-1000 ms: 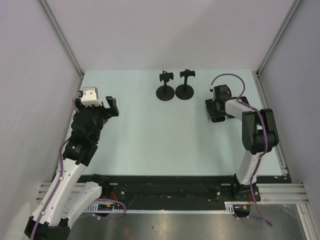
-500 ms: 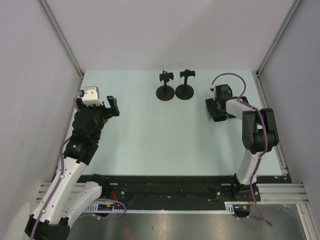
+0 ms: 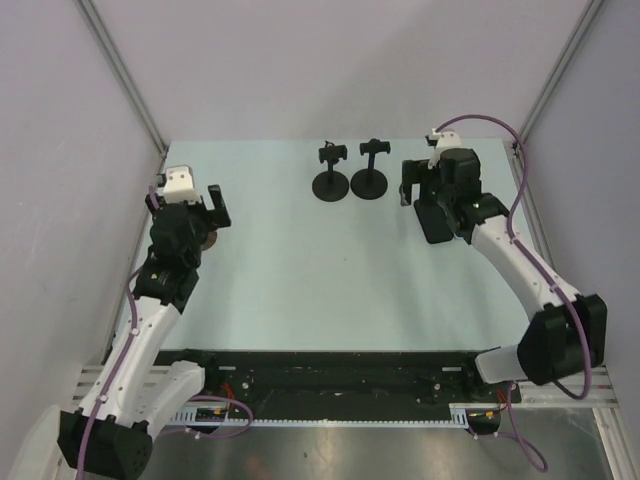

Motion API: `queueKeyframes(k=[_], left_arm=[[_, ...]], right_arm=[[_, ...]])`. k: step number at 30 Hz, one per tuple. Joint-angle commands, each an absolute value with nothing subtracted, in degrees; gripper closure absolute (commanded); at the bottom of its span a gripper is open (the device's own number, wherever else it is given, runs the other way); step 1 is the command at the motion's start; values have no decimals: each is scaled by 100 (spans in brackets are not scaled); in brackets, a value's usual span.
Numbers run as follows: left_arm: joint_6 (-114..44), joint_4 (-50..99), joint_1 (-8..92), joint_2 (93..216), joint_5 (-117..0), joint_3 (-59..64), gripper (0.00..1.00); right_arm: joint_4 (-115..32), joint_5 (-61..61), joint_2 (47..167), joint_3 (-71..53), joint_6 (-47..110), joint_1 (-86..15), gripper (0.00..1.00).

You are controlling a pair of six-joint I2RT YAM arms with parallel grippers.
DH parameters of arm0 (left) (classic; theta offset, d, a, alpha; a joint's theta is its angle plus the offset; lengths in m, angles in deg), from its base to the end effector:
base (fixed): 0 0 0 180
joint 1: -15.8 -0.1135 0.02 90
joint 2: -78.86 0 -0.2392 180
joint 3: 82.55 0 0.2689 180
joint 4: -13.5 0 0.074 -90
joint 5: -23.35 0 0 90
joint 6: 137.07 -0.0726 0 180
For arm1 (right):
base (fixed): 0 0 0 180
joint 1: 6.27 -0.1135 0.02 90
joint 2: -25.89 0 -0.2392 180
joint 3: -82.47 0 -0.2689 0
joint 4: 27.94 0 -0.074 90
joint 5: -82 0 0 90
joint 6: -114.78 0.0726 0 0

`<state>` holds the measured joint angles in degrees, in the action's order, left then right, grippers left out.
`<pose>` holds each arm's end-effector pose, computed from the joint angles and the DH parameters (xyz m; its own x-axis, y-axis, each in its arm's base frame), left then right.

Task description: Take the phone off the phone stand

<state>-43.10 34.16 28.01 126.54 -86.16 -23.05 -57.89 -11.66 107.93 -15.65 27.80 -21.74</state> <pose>0.2621 -0.0319 0.3236 -0.1413 -0.0362 -0.9893 -0.1333 0.9909 -0.0172 0.3698 0.0975 0.2762 -0.4940 -0.0822 -0.8655 -0.1872 0.9822 0.0136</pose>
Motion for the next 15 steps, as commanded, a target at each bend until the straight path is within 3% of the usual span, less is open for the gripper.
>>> queueKeyframes(k=[1, 6, 10, 15], left_arm=[[-4355, 3210, 2250, 12913, -8547, -2317, 0], [-4206, 3228, 1598, 13360, -8003, -2316, 0], [-4030, 3210, 642, 13853, -6915, -2264, 0], [-4406, 3202, 359, 14520, -6489, -2027, 0]], right_arm=[[-5438, -905, 10140, -1986, 3102, -2780, 1], [-5033, -852, 9226, -2645, 3172, -3290, 0], [-4735, -519, 8646, -3260, 3216, -3562, 0], [-4690, -185, 8259, -3586, 3111, -3695, 0]])
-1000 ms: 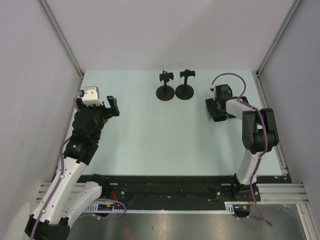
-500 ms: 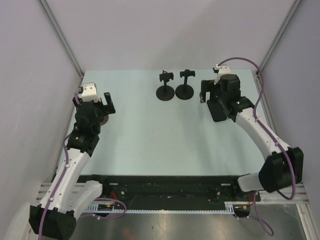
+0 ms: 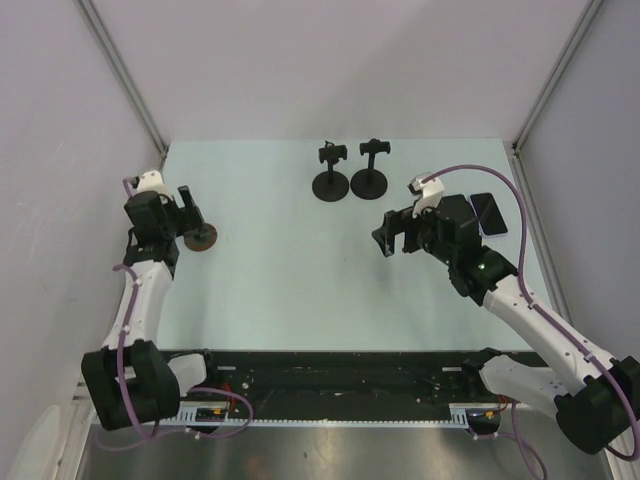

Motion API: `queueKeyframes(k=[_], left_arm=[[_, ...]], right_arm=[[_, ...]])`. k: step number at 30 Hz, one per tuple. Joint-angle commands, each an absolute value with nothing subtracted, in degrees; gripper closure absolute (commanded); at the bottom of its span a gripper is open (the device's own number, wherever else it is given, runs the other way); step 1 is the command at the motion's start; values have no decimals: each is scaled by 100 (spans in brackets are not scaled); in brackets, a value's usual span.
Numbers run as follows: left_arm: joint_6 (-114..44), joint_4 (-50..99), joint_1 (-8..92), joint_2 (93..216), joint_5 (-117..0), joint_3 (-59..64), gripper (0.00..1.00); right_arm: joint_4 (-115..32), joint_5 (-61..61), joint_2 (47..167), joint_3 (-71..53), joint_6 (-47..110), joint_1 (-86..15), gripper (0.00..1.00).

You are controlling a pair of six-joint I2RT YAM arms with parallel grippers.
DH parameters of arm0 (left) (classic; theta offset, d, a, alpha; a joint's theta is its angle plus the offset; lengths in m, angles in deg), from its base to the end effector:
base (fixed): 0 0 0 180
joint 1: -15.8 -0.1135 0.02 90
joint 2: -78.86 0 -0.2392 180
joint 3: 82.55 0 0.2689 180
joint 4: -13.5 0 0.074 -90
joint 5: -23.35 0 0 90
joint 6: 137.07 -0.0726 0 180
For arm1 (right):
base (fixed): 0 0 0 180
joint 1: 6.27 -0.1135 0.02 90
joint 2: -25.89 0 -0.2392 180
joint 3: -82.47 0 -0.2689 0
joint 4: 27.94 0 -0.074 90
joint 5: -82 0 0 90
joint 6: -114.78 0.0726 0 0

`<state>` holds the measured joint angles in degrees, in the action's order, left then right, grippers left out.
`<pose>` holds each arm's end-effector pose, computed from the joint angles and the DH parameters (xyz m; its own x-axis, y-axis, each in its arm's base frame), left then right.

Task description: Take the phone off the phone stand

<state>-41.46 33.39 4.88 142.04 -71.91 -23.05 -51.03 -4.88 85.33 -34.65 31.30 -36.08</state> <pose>0.3076 0.0661 0.2512 -0.3642 -0.1694 -0.9158 -0.3082 0.9498 -0.0531 0.2625 0.1549 0.2863 -0.3513 -0.0706 -0.9336 -0.5042 0.8545 0.1251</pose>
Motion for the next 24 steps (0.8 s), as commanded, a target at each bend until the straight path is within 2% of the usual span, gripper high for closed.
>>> queueKeyframes(k=[1, 24], left_arm=[[-4451, 3210, 349, 14582, -6629, -2000, 0], [-4742, 3052, 305, 16622, -6709, -1042, 2]], right_arm=[[-4716, -176, 8223, -3630, 3093, -3712, 0], [-4690, 229, 8170, -3736, 2943, -3677, 1]])
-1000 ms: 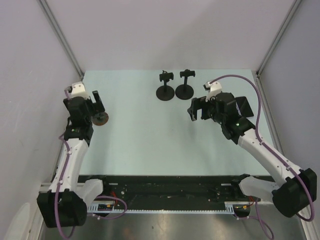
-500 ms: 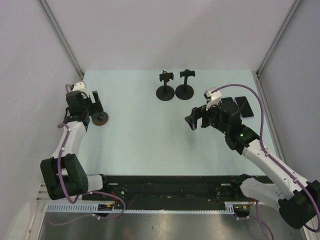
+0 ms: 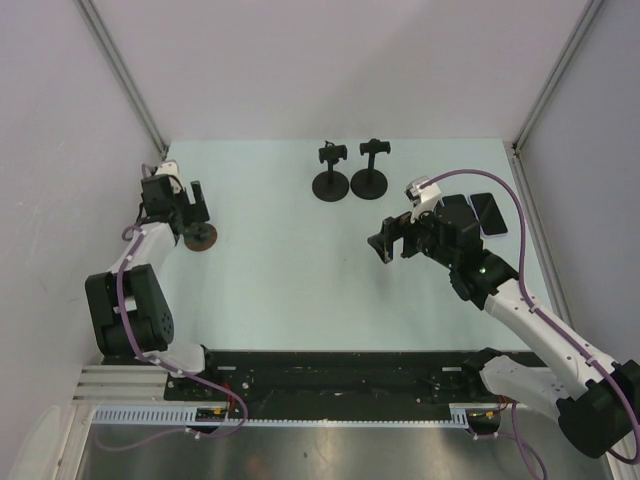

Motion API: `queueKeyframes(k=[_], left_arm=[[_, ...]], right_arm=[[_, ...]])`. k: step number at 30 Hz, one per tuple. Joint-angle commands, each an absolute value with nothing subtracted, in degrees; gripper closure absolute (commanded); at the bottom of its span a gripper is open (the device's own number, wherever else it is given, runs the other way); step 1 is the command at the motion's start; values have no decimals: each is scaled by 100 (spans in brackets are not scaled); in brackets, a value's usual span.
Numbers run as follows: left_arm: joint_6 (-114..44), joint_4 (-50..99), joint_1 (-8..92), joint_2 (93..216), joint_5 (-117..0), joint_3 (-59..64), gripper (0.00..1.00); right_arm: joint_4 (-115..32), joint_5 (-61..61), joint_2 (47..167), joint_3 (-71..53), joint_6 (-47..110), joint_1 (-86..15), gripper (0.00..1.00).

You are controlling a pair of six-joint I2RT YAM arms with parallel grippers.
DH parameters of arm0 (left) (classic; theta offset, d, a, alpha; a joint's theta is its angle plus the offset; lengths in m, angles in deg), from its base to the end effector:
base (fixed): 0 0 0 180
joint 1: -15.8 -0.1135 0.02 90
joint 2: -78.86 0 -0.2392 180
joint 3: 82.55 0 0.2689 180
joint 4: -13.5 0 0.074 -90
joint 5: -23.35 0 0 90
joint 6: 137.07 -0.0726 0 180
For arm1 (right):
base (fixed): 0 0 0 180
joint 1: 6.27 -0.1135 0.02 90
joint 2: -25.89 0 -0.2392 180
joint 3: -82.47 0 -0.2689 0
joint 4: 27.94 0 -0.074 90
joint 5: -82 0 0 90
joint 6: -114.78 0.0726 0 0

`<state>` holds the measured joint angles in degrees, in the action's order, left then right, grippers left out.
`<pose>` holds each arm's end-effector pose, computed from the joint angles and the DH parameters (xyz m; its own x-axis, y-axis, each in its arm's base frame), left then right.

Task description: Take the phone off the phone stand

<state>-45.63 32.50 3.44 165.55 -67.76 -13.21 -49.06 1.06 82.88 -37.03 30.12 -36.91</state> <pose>0.3718 0.0829 0.1852 -0.5730 -0.1513 -0.8054 -0.2437 0.9698 -0.0088 0.2497 0.1612 0.2865 -0.3180 -0.0816 -0.9446 -0.6054 0.7842 0.1361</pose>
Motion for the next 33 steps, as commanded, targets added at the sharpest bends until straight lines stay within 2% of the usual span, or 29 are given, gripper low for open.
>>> queueKeyframes(k=[1, 4, 7, 8, 10, 11, 14, 22, 26, 33], left_arm=[[-4742, 3043, 305, 16640, -6709, -1051, 3], [-4742, 3035, 297, 16666, -6709, -1121, 10], [-4742, 3026, 297, 16596, -6455, -1156, 21], [-4568, 3026, 314, 16561, -6333, -1165, 33], [-4470, 3026, 358, 16439, -6279, -1165, 44], [-4382, 3026, 393, 16377, -6270, -1165, 54], [-4163, 3026, 682, 16192, -6270, -1139, 68], [-3117, 3034, 2211, 16340, -6972, -524, 78], [-2905, 3026, 3010, 16989, -7385, 221, 83], [-2984, 3026, 3548, 18280, -7808, 1663, 88]], right_arm=[[-4681, 237, 8153, -3744, 2935, -3660, 1], [-4664, 246, 8162, -3753, 2943, -3660, 1], [-4646, 264, 8153, -3771, 2969, -3651, 1], [-4637, 272, 8153, -3780, 2970, -3651, 2], [-4628, 290, 8126, -3780, 2987, -3651, 2], [-4620, 290, 8126, -3780, 2996, -3651, 2], [-4611, 299, 8109, -3789, 3022, -3651, 2], [-4585, 264, 8109, -3815, 3110, -3633, 2], [-4611, 229, 8083, -3815, 3154, -3633, 2], [-4620, 281, 8021, -3824, 3207, -3642, 2]])
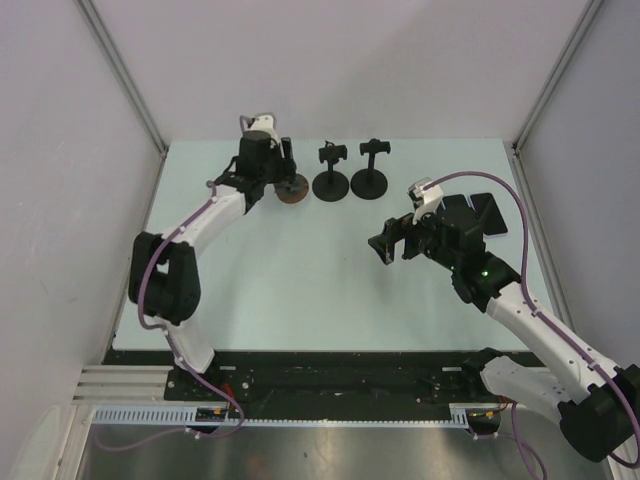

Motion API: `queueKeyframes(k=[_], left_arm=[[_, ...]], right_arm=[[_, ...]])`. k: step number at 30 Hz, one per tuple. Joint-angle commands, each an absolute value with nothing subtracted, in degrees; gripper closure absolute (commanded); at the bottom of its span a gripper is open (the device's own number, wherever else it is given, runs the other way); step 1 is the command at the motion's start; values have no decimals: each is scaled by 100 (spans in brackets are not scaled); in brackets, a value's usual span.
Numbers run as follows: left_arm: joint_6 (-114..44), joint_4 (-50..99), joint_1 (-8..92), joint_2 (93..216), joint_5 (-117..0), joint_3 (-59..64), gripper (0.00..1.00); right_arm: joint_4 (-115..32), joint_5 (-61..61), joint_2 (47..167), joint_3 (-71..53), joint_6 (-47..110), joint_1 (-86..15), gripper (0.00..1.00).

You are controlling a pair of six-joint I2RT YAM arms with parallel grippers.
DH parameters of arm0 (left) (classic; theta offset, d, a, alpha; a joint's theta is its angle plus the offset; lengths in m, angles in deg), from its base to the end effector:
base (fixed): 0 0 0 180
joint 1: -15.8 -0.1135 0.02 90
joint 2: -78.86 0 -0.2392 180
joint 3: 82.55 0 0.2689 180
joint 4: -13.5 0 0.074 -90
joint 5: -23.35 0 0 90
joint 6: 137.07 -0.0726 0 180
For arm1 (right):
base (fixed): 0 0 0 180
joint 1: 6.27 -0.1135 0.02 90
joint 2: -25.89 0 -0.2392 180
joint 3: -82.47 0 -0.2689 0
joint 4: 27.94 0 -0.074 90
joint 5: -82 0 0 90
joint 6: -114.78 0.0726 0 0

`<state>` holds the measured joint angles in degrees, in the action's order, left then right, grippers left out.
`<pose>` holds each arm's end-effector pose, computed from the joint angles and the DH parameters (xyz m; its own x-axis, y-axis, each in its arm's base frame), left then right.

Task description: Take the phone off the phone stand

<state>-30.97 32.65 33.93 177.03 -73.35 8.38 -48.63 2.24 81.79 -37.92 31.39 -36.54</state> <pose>0.4318 -0.1325 0.2514 -0.4640 -0.1379 -0.8750 0.0844 0.9764 -0.1986 0.2468 0.1590 0.2865 -0.3245 -0.0583 -0.9441 -0.6096 0.7761 0.1617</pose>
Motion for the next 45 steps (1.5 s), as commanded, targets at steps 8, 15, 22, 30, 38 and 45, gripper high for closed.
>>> queueKeyframes(k=[8, 15, 22, 30, 38, 45], left_arm=[[-3370, 3026, 3698, 19346, -8186, 2868, 89], [-3608, 3034, 3698, 19900, -8239, 3291, 89], [-3626, 3035, 3698, 20208, -8002, 3344, 80], [-3590, 3034, 3698, 20094, -7984, 3212, 48], [-3608, 3034, 3610, 19690, -8010, 3089, 14], [-3713, 3034, 3522, 18822, -7905, 2668, 0]], right_arm=[[-4620, 308, 8012, -3824, 3233, -3642, 2], [-4646, 281, 8021, -3824, 3216, -3642, 2], [-4637, 272, 8109, -3824, 3225, -3642, 2], [-4628, 237, 8056, -3824, 3242, -3651, 2], [-4664, 185, 7820, -3797, 3295, -3695, 2], [-5041, -307, 7372, -3692, 3286, -3677, 2]])
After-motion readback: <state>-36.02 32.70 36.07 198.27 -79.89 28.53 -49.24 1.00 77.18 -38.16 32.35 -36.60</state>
